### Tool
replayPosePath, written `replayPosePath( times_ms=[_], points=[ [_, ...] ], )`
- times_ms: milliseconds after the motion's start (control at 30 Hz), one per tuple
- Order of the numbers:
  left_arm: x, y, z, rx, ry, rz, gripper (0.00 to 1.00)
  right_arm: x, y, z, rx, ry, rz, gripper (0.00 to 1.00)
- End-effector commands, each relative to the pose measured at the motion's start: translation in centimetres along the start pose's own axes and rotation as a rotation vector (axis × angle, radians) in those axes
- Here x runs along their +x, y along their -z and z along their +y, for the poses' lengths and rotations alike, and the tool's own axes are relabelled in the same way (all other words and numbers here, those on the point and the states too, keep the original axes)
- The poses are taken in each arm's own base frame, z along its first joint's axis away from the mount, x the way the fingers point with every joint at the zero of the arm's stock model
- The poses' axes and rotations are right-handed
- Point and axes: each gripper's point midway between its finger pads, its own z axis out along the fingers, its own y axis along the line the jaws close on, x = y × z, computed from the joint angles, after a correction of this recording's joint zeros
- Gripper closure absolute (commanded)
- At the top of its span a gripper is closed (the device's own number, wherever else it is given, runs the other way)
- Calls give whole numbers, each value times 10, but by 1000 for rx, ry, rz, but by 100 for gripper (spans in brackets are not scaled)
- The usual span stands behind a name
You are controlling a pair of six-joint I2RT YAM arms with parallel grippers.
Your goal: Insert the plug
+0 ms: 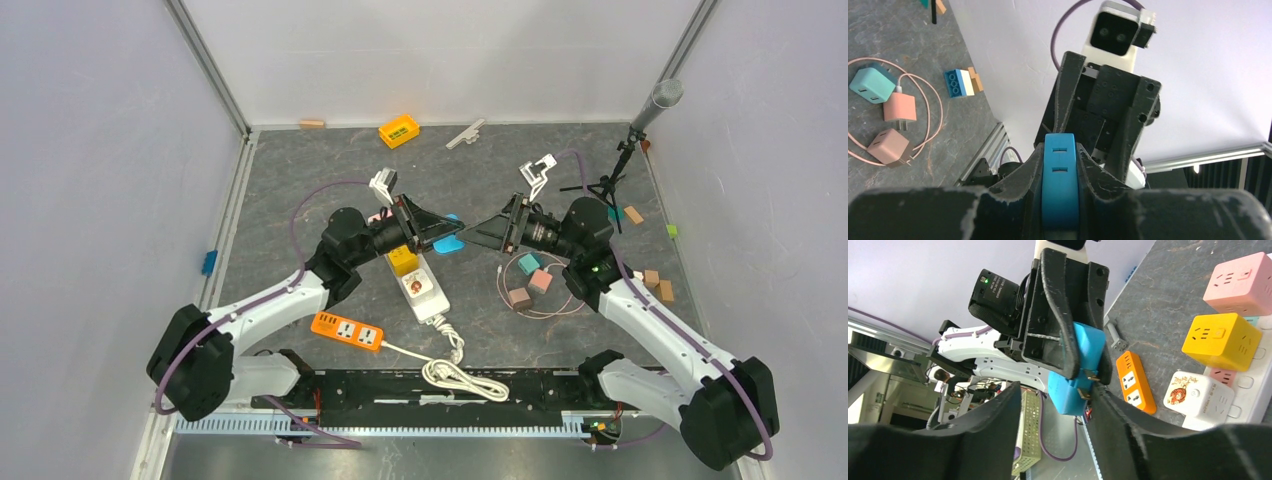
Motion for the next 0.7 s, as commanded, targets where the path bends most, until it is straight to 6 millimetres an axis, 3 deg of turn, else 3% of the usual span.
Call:
replayPosePath(
  times_ms=[0, 200, 467, 567, 600, 667],
  points=[
    [19, 17, -75, 253, -79, 81, 98, 2, -1, -20, 45, -46, -16, 49],
    [23, 21, -83, 288, -83, 103, 98, 2, -2, -21, 35, -68, -24, 77],
    [24, 22, -82, 287, -82, 106, 98, 4, -1, -22, 36, -72, -22, 100],
    [23, 23, -82, 286, -86, 101, 98, 4, -1, -22, 34, -70, -22, 100],
    [23, 23, -80, 279, -86, 97, 98, 5, -1, -23, 40, -69, -22, 92],
    [21, 23, -75, 257, -86, 88, 98, 5, 1, -28, 73, -56, -23, 60]
  ],
)
